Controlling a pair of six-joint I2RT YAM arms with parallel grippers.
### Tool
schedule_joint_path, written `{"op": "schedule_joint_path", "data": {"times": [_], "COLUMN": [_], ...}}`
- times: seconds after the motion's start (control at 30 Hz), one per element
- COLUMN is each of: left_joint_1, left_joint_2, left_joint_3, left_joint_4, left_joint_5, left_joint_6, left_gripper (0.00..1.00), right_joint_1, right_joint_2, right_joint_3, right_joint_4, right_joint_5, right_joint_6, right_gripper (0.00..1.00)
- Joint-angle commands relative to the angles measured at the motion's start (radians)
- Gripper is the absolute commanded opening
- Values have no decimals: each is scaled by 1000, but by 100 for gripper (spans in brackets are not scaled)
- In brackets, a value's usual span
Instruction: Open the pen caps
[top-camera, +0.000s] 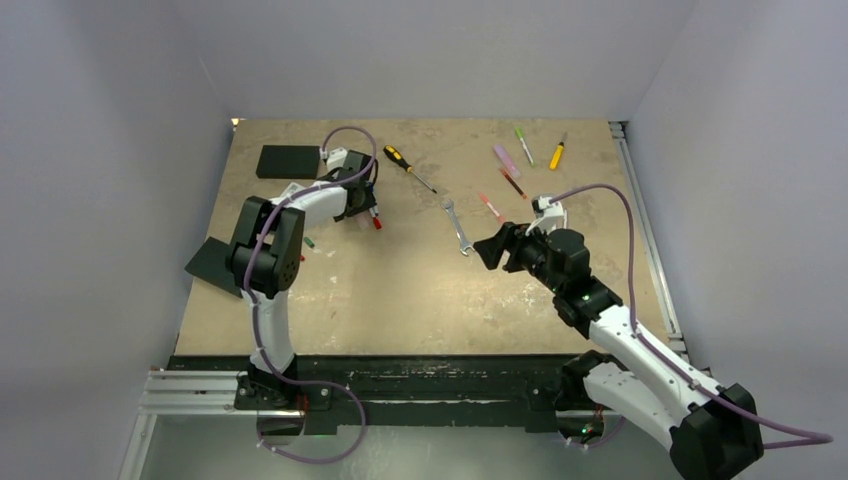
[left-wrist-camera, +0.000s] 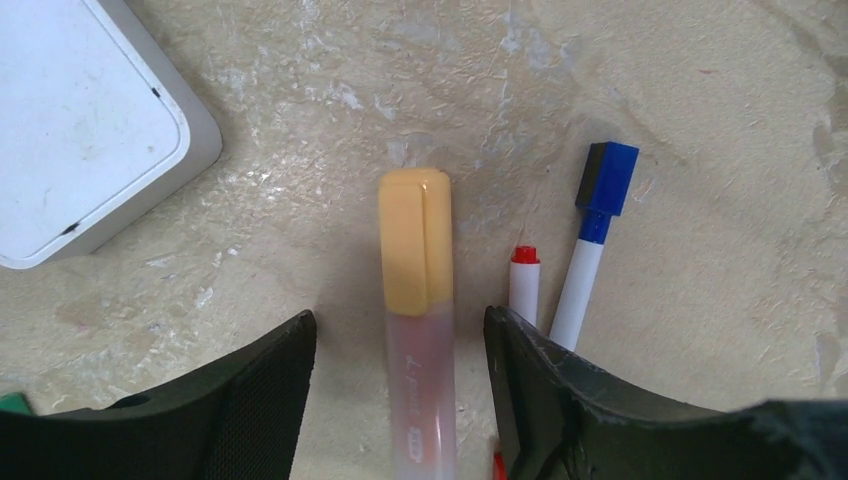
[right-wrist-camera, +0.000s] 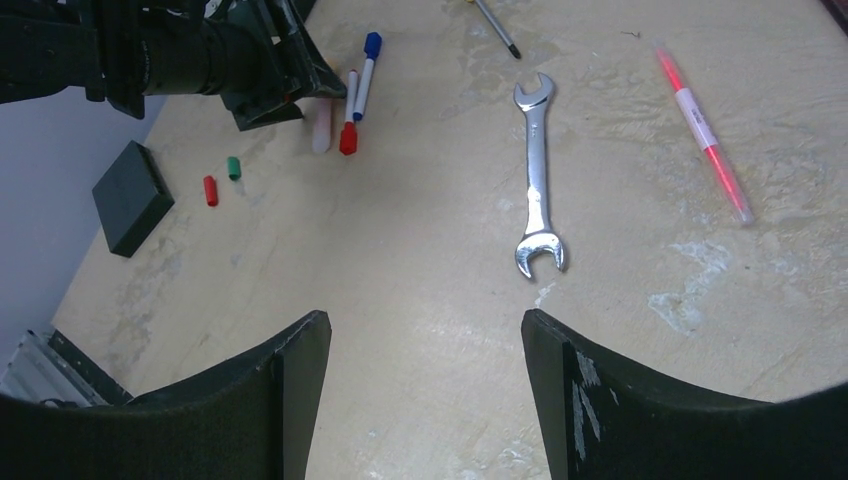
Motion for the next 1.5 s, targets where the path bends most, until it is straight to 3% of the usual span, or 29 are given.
{"op": "schedule_joint_path", "data": {"times": [0.0,0.17,0.47,0.63,1.0,1.13,1.3,1.47], "left_joint_1": [3,3,14,13,-44,-56,-58,-58], "left_joint_2": [24,8,-31,-156,-624,-778,-828,-835], "left_joint_3": [41,2,-59,-96,-283,-431,-608,-686], "left_joint_4": [18,39,73,99,227,476,881,1118], "left_joint_5": [-13,-9,11,24,226,419,731,862], "left_joint_6": [2,6,24,29,9,-55,-188,-289], "left_gripper": [60,49,17,0,0,0,0,0], "right_joint_1": [2,3,2,2,3,2,3,3], "right_joint_2": [-23,-26,-33,-33,7,14,20,10], "right_joint_3": [17,19,45,68,132,130,118,115], "right_joint_4": [-22,-26,-51,-61,11,114,249,337], "right_joint_5": [6,9,10,2,-138,-236,-350,-405], "right_joint_6": [-22,-21,-21,-21,3,71,157,192], "right_gripper": [73,73,73,73,75,78,93,94]}}
